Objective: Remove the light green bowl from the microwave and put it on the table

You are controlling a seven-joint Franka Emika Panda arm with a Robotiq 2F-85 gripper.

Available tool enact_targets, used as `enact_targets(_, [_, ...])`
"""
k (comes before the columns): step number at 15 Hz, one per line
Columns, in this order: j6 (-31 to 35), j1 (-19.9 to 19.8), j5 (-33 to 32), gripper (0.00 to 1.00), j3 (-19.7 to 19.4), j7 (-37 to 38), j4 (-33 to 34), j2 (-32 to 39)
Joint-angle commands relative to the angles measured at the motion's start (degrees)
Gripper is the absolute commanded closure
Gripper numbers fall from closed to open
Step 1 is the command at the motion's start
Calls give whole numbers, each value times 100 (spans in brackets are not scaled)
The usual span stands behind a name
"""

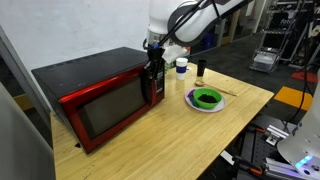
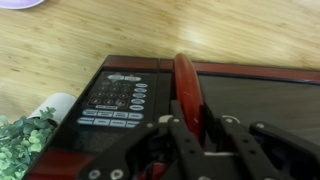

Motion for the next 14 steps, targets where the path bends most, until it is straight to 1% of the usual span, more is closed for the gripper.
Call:
enact_targets(1, [-79, 296, -138, 94, 183, 350, -569, -29])
enact_targets(5, [-56, 302, -197, 94, 166, 581, -579, -35])
enact_targets(13, [30, 289, -174, 94, 161, 633, -641, -67])
enact_targets(14, [28, 402, -467, 94, 199, 842, -593, -28])
